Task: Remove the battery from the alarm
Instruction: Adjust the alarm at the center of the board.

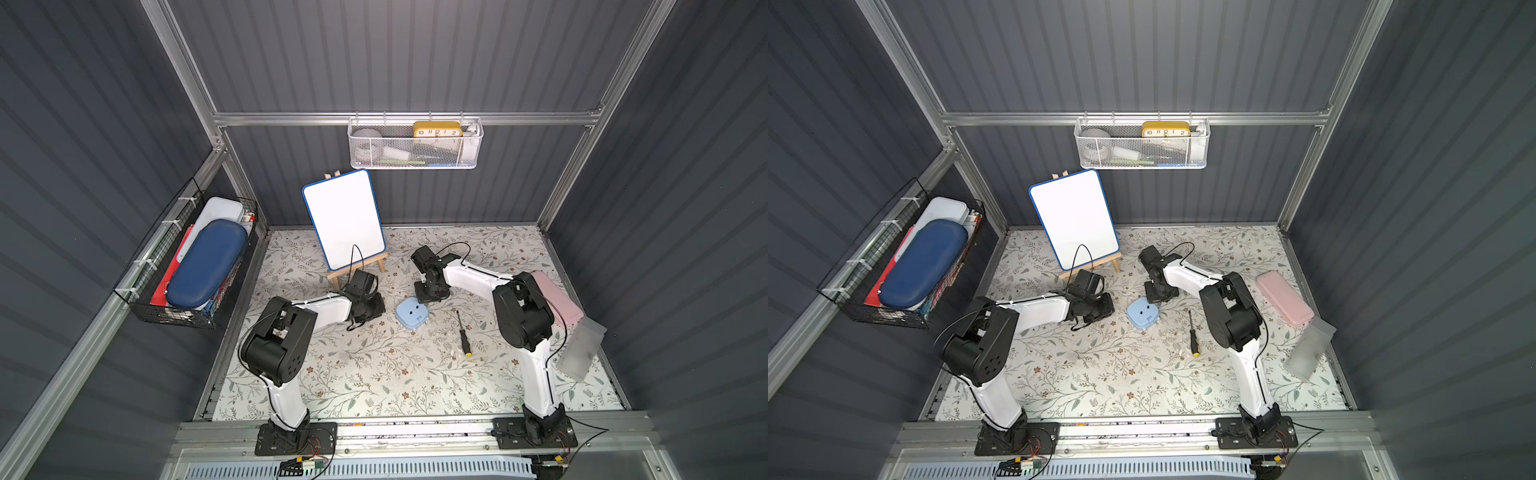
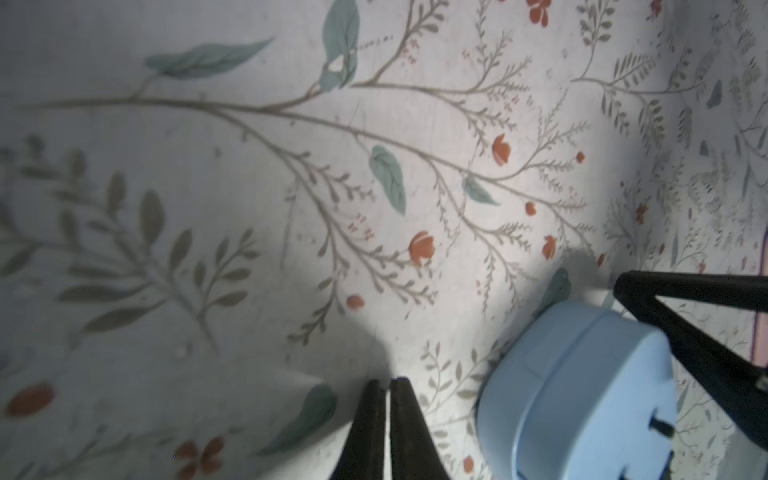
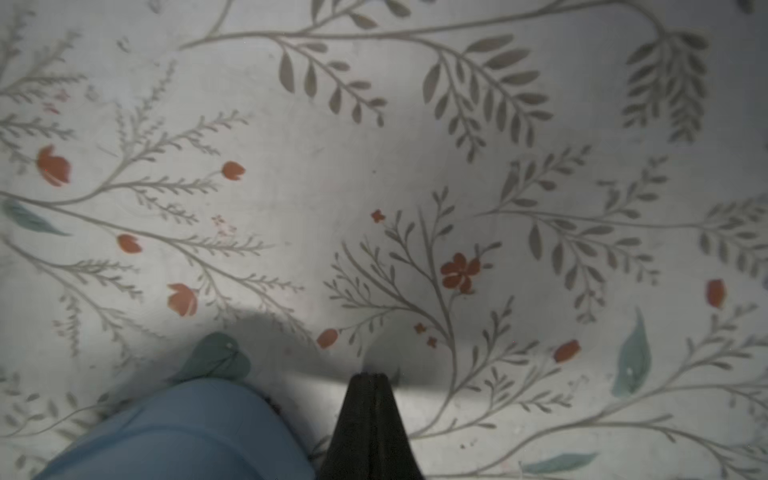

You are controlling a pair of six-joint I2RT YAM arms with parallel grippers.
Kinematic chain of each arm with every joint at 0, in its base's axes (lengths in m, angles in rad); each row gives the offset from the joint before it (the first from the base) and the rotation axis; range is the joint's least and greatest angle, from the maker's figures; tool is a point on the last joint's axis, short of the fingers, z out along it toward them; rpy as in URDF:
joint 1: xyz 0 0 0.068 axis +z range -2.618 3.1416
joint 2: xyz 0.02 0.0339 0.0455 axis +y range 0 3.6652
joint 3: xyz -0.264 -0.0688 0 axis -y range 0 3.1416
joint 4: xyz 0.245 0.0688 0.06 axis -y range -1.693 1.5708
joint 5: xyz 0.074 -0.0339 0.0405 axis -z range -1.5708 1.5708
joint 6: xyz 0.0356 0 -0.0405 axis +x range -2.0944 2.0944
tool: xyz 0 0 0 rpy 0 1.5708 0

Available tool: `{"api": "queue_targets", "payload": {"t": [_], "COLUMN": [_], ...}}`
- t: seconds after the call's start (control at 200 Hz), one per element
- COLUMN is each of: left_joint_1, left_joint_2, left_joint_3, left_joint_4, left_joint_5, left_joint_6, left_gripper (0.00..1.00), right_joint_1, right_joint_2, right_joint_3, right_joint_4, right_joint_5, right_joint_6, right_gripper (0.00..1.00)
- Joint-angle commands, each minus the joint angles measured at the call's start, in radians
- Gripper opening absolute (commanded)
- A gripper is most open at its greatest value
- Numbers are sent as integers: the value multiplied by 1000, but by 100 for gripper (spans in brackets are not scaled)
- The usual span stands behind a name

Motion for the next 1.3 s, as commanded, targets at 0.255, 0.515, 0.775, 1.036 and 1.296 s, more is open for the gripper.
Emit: {"api": "queue_targets", "payload": {"t": [0.255, 0.515, 0.775, 1.036, 1.296], "left_joint_1": [28, 56, 38, -67, -96], "left_joint_2": [196, 71, -108, -222, -300], "left_joint_3": [208, 24, -200, -298, -355], "left_joint_4": [8, 130, 174, 191, 124], "left_joint_5": [20, 115, 177, 218, 169], "left_joint_6": [64, 118, 55, -13, -43], "left_gripper": [14, 14, 12, 12, 9], "right_joint_1": [-18, 11, 81, 134, 123], "right_joint_2": [63, 66, 63, 50, -41], "right_joint_3": [67, 66, 73, 74, -19], "right_joint_4": [-36, -18, -27, -57, -8], "right_joint_5": [-277, -380, -468, -485, -270], "right_joint_6": [-43, -60, -124, -106, -21], "right_gripper": [0, 0, 2, 3, 12]}}
